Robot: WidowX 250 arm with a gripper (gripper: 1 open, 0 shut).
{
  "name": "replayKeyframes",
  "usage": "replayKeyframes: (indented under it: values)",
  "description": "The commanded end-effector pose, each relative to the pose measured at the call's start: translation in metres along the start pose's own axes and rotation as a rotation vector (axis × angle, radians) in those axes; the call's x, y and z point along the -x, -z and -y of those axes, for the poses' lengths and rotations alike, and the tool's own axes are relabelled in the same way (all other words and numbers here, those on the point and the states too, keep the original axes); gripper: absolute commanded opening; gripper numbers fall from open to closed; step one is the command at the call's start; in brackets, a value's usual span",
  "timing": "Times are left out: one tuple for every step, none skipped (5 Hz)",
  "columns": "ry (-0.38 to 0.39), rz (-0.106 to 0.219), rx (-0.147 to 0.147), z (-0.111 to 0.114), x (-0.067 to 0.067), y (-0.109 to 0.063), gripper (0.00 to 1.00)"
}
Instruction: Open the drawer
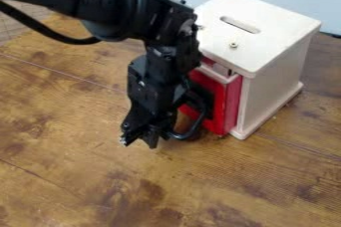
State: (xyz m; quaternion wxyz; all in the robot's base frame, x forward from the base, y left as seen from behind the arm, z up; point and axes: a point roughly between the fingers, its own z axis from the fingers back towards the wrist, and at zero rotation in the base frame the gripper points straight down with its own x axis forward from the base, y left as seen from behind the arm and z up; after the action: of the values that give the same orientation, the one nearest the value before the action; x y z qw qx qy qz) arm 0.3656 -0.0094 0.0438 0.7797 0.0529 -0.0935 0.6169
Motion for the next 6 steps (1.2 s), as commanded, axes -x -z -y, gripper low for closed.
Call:
replayKeyframes:
  values:
    - [-0.064,0.037,0.023,-0.0026,-0.0155,-0.0172,0.0]
    - [-0.07,0.046,0.021,-0.0033,-0.017,-0.018,0.0]
    - [-0.076,0.054,0.019,-0.0039,-0.0186,-0.0186,0.0]
    - [-0.083,0.062,0.017,-0.0048,-0.0201,-0.0191,0.0]
    - [-0.089,0.07,0.013,-0.0058,-0.0217,-0.0196,0.0]
    - [-0.096,0.079,0.01,-0.0067,-0.0233,-0.02,0.0]
